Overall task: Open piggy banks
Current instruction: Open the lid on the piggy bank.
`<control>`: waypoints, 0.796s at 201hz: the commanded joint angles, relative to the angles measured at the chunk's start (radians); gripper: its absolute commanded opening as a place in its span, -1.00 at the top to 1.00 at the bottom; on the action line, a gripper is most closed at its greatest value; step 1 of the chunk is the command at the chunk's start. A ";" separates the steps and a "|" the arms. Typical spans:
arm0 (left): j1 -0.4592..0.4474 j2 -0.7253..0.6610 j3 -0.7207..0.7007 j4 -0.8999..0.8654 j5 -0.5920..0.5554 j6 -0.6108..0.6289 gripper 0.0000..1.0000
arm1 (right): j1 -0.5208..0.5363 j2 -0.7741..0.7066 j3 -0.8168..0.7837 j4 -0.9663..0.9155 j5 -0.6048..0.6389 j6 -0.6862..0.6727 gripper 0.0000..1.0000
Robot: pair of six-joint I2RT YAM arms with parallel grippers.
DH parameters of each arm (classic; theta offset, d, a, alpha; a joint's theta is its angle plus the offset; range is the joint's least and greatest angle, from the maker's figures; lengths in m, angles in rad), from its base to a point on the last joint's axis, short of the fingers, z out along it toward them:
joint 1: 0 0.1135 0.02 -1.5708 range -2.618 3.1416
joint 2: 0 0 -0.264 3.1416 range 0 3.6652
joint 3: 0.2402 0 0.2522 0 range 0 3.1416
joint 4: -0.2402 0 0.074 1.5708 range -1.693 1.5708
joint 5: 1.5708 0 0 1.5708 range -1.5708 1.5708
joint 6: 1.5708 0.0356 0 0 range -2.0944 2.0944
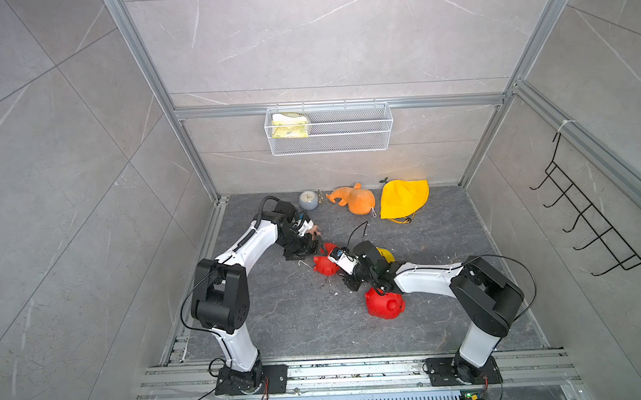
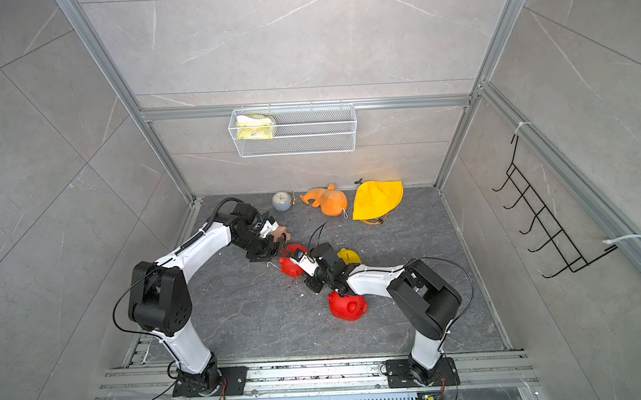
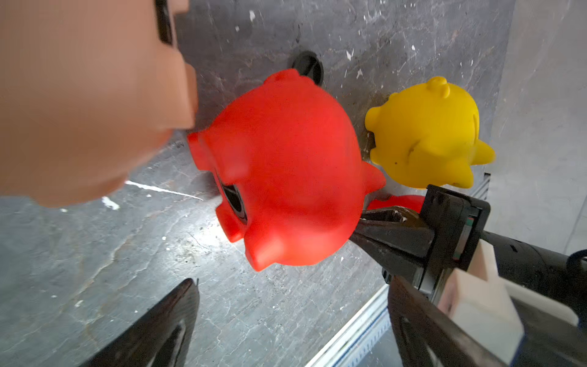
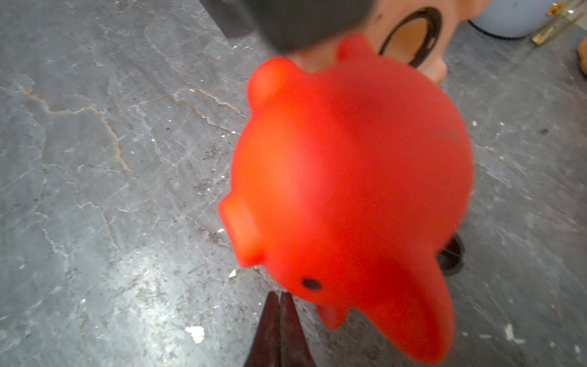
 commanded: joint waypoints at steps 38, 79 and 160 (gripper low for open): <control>-0.004 -0.109 -0.038 0.245 -0.125 -0.089 -0.93 | -0.053 0.029 0.079 -0.037 0.162 0.131 0.97; -0.047 -0.032 0.050 0.241 -0.125 0.006 -0.99 | -0.094 0.101 0.211 -0.065 0.121 0.180 0.88; -0.064 0.012 0.090 0.148 -0.130 0.055 -0.99 | -0.100 0.221 0.371 -0.068 0.078 0.227 0.82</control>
